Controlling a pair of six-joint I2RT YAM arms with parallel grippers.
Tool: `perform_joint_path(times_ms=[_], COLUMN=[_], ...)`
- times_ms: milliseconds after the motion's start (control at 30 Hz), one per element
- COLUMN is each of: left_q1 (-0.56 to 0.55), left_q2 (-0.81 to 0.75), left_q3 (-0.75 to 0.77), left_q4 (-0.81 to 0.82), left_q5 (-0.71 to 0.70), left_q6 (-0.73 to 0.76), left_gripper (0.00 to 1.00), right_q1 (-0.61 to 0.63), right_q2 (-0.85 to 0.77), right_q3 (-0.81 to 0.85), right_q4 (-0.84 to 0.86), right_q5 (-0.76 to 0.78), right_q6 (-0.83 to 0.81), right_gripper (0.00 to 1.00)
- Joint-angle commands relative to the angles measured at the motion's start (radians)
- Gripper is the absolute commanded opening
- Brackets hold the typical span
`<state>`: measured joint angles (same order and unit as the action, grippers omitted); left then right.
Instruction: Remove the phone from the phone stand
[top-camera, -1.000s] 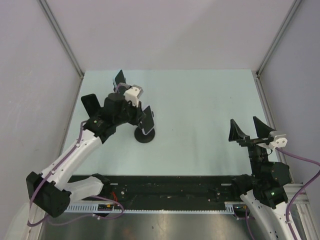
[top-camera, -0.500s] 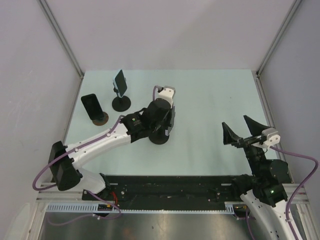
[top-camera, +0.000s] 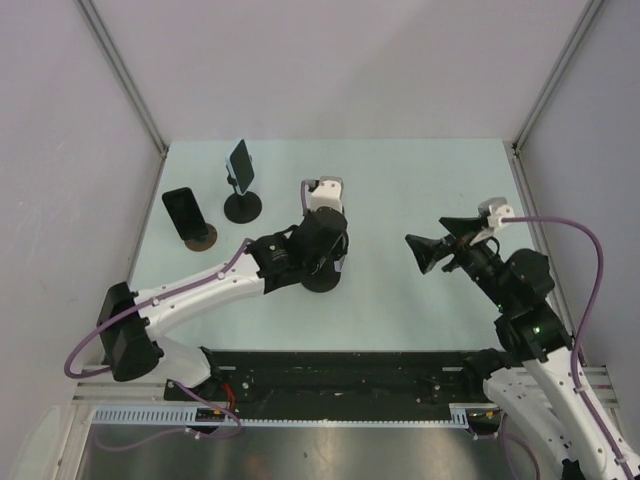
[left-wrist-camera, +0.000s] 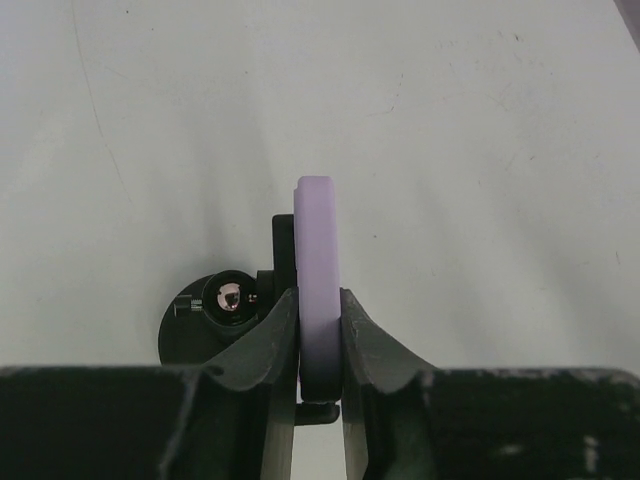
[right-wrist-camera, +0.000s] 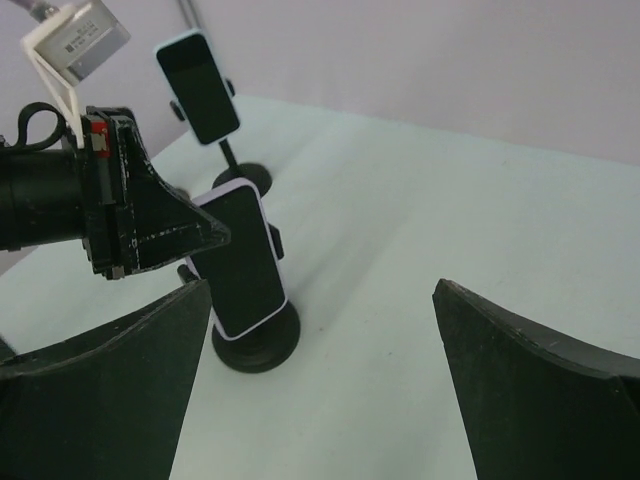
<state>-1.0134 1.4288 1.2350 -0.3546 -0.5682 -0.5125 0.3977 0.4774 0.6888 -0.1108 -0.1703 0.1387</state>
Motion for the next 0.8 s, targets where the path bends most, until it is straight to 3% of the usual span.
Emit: perform_joint_path(times_ms=[0, 167, 267, 367, 400, 500, 667, 767], left_q1=[-0.008, -0.008, -0.008, -0.008, -0.008, -0.005, 0.030, 0.110], left_q2=[-0.073, -0.131, -0.172, -0.229, -0.244, -0.306, -0.421, -0.500], left_q3=[-0.058, -0.109, -0.147, -0.172, -0.180, -0.181, -0.184, -0.216], left_q4=[0.062, 0.080, 0.089, 0.092, 0.092, 0.097, 0.101, 0.100], left_q5=[-0.007, 0.025, 0.031, 0.027, 0.025, 0.018, 0.068, 0.151], left_q6=[-0.069, -0.095, -0.100, -0.092, -0.083, -0.035, 0.123, 0.218], left_gripper=[0.28, 0.33, 0.41, 0.61, 0.73, 0.88, 0.97, 1.00], right_q1=[0.003, 0.012, 0.023, 0.067, 0.085, 0.188, 0.360, 0.476], right_q2=[0.133, 0.231, 0.308, 0.363, 0.374, 0.418, 0.503, 0.553], right_q3=[0.116, 0.127, 0.129, 0.144, 0.152, 0.198, 0.294, 0.345], right_q4=[-0.096, -0.093, -0.092, -0.084, -0.093, -0.136, -0.219, -0.228], right_q5=[-0.132, -0.184, -0.187, -0.155, -0.132, 0.010, 0.314, 0.449], right_q6=[0.052, 0.128, 0.170, 0.208, 0.203, 0.184, 0.177, 0.156], right_gripper=[1.00, 1.00, 1.00, 1.00, 1.00, 1.00, 1.00, 1.00])
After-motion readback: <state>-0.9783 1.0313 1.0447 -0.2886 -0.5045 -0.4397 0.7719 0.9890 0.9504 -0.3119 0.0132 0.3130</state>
